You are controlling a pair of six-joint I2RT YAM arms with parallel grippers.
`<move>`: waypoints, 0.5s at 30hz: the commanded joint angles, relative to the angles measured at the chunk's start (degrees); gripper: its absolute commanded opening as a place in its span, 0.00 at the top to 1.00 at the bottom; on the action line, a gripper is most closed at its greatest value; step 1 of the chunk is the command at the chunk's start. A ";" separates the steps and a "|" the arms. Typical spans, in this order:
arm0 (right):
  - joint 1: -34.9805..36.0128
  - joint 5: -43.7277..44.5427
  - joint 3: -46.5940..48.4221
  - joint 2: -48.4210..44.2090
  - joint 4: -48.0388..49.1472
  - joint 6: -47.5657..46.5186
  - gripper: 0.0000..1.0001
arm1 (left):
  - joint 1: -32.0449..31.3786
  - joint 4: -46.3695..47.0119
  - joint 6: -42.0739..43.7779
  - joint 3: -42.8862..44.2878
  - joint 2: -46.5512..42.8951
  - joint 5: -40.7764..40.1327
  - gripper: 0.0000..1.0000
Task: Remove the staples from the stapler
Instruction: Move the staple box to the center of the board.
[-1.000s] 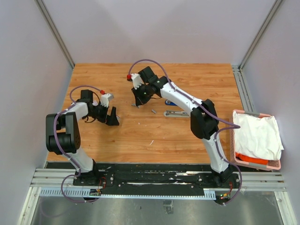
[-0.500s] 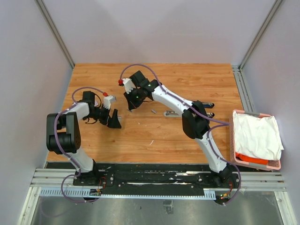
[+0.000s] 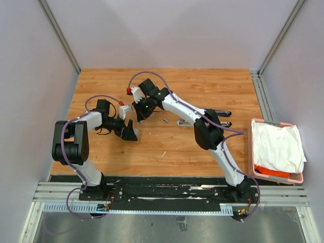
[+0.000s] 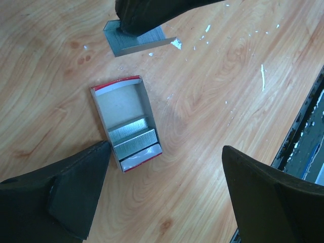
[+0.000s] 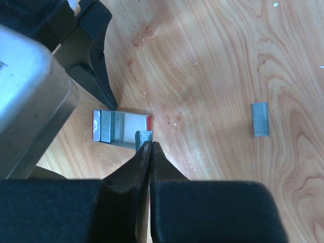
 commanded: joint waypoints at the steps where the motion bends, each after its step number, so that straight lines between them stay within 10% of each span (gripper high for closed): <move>1: 1.68 0.19 -0.45 -0.06 0.20 2.84 1.00 | -0.34 -1.13 1.23 -2.36 -0.46 0.56 0.02; 15: 3.08 -0.86 -2.07 0.92 0.80 2.07 1.00 | 5.10 -3.64 2.84 1.54 -6.62 5.58 0.02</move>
